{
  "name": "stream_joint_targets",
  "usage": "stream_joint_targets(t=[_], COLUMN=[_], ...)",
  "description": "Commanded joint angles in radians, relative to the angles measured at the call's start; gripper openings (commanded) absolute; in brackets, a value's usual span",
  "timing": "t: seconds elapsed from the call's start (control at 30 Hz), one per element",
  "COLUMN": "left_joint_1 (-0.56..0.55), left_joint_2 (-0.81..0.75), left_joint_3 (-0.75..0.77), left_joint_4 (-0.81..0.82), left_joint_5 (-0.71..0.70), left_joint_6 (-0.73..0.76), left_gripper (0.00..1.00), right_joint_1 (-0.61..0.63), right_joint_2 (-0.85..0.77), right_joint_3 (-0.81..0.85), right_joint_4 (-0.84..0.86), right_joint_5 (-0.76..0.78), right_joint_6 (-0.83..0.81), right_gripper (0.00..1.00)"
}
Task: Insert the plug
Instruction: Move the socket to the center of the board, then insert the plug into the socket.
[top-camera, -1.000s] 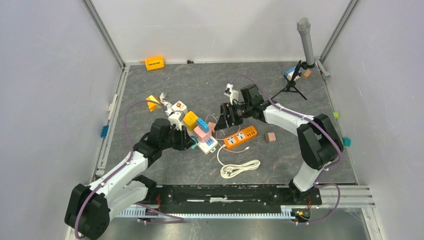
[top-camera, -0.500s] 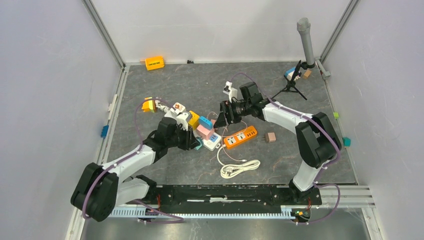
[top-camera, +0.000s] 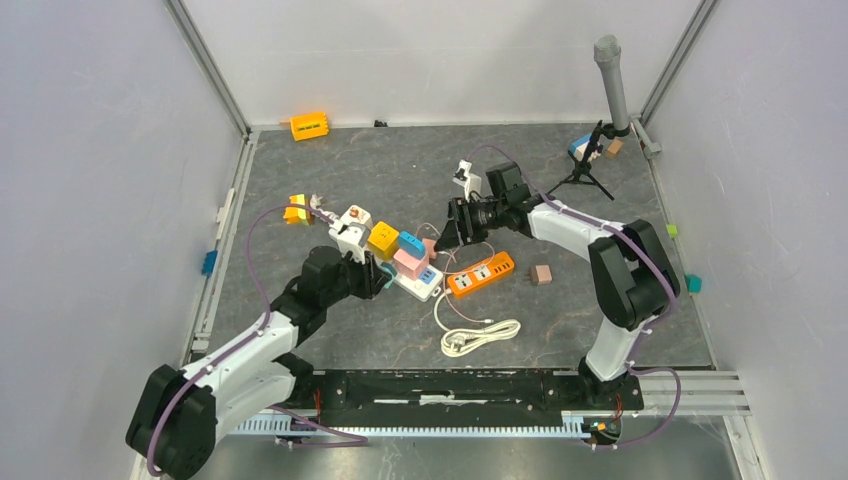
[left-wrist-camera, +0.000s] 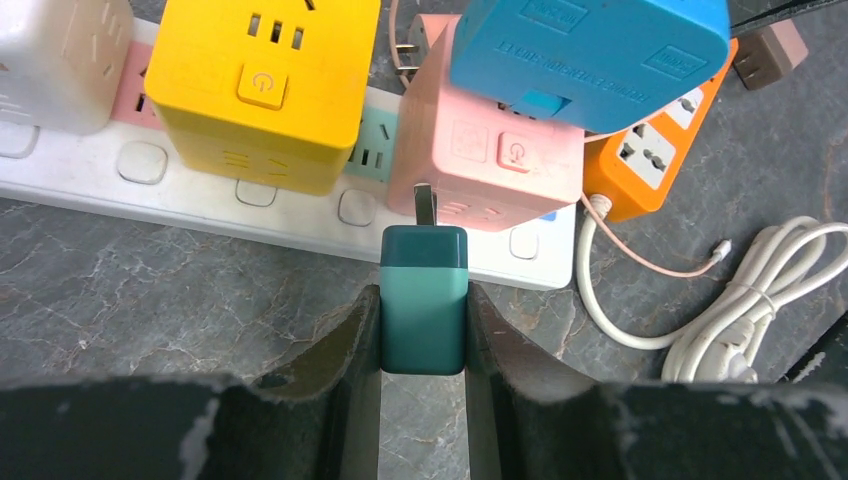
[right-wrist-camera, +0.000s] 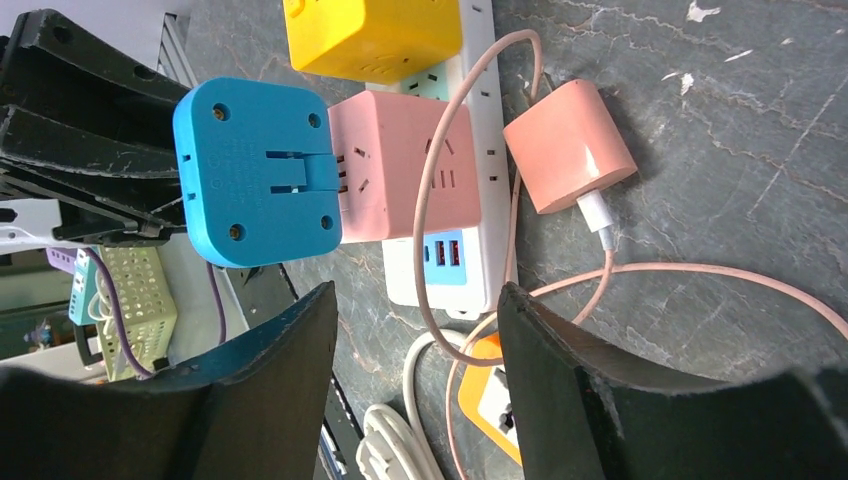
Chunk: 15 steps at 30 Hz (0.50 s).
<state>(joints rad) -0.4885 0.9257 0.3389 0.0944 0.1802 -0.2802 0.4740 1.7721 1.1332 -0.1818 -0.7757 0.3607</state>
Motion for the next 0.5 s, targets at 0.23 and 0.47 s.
stream_joint_targets(t=[0.23,0.47], left_joint_1=[-0.004,-0.009], left_joint_2=[0.078,0.106], left_joint_3=[0.034,0.046], left_joint_4=[0.093,0.102], left_joint_5=[-0.030,0.019], left_joint_6=[0.095,0.119], left_gripper=[0.02,0.02], right_joint_1=[0.029,0.031], right_joint_2=[0.058,0.083], right_joint_3=[0.043,0.051], right_joint_4=[0.089,0.100], right_joint_5=[-0.070,-0.068], right_joint_6=[0.063,0.077], right_gripper=[0.59,0.52])
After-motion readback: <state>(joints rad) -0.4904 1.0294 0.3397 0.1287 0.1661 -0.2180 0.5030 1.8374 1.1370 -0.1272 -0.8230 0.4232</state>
